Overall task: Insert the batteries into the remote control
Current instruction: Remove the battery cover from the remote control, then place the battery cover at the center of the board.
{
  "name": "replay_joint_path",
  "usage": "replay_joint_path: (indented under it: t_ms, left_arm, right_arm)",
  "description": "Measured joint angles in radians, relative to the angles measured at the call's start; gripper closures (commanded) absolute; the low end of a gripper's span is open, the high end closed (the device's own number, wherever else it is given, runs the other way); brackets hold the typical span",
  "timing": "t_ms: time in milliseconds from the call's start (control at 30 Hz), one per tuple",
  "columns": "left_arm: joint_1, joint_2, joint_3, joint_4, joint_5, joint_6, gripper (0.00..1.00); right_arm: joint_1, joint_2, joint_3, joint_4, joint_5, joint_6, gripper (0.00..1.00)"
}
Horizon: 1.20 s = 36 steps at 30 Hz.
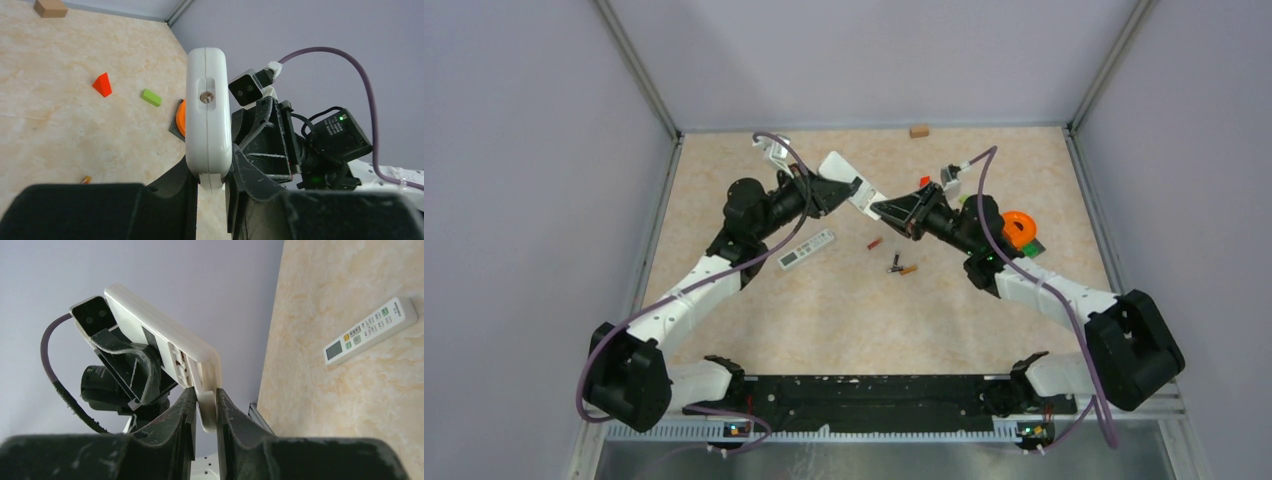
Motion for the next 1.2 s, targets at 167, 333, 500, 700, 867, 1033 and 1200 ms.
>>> replay_joint_path:
  t_ms: [167, 333, 500, 700, 867, 1033, 1200]
  left_arm:
    - [-0.016, 0.004, 0.000, -0.033, -0.048, 0.056, 1.00]
    - [-0.039, 0.005, 0.000, -0.082, -0.088, 0.114, 1.00]
    - [-0.049, 0.018, 0.001, -0.120, -0.111, 0.177, 1.00]
    - [-0.050, 0.062, -0.002, -0.180, -0.126, 0.224, 1.00]
    - [-0.050, 0.061, -0.029, -0.200, -0.164, 0.249, 1.00]
    - [-0.045, 0.041, -0.055, -0.226, -0.174, 0.266, 1.00]
    - [-0.037, -0.006, -0.058, -0.241, -0.173, 0.268, 1.00]
  right_arm:
    - [-0.008, 0.007, 0.041, -0.100, -0.011, -0.012, 0.91]
    - [-0.011, 0.007, 0.042, -0.134, -0.019, -0.023, 1.00]
    - [-0.018, 0.007, 0.042, -0.182, -0.032, -0.084, 1.00]
    - [-0.066, -0.041, 0.032, -0.290, -0.024, -0.179, 1.00]
    - [-0.140, -0.139, 0.000, -0.423, 0.016, -0.308, 1.00]
    - [-0.197, -0.143, -0.064, -0.543, 0.078, -0.424, 1.00]
    - [-0.218, -0.119, -0.154, -0.601, 0.112, -0.476, 1.00]
